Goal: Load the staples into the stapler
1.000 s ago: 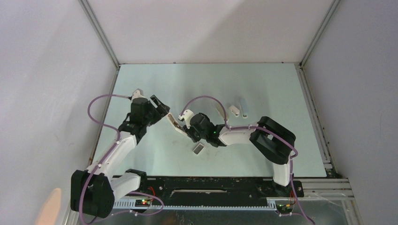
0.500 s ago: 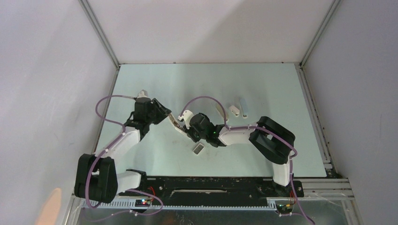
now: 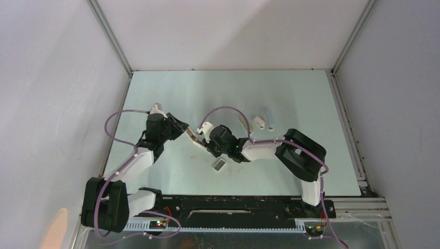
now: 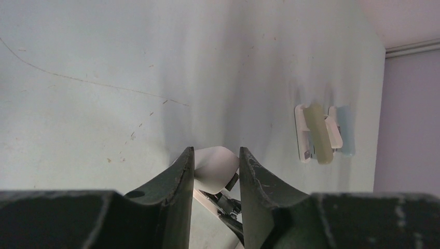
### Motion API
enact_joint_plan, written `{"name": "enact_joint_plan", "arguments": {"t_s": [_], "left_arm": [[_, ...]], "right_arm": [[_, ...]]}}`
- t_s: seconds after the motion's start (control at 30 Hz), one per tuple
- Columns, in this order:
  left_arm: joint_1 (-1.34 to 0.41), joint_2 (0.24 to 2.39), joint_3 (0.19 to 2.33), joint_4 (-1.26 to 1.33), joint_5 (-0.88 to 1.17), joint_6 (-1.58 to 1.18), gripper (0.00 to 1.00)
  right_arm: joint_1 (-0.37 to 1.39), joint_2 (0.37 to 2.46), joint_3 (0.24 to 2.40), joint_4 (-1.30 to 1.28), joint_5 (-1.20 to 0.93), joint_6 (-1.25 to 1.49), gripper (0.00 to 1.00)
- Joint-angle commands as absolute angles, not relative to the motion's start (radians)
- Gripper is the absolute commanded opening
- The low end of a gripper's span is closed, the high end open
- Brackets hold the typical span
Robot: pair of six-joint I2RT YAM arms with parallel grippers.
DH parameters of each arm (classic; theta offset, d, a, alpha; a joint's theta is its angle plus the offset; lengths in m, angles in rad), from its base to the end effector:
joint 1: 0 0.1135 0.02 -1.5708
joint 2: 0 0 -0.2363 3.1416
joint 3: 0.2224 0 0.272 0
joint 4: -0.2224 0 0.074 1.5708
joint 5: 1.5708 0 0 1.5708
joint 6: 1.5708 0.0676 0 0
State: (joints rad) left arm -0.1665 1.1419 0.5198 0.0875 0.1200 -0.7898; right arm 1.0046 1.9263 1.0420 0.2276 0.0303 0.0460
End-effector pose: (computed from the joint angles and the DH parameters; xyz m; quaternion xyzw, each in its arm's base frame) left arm 0.2883 -0.0567 0.1507 -0.2376 0.8345 -0.2737 0.4149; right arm 0.2318 0.3609 0.0814 -0.4078 0.7992 0.2095 0.3886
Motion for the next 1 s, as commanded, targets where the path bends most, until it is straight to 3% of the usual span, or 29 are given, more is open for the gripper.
{"name": "enact_joint_plan", "arguments": {"t_s": [0.0, 0.57, 0.7, 0.97], "left_arm": [[-0.197, 1.063, 0.475, 0.091, 0.183, -0.828, 0.26], [-0.374, 1.064, 0.406, 0.208, 0.159, -0.955, 0.44], [-0.374, 0.997, 0.398, 0.153, 0.137, -0.957, 0.49], [-0.363, 0.699, 0.437, -0.165, -0.057, -0.861, 0.71]], "right_arm": [[1.002, 1.944, 1.043, 0.273, 0.037, 0.047, 0.12], [1.001, 1.929, 1.006, 0.327, 0.068, 0.065, 0.14], [0.997, 1.89, 0.977, 0.336, 0.079, 0.073, 0.22], [1.027, 1.799, 0.977, 0.234, 0.133, 0.082, 0.45]]}}
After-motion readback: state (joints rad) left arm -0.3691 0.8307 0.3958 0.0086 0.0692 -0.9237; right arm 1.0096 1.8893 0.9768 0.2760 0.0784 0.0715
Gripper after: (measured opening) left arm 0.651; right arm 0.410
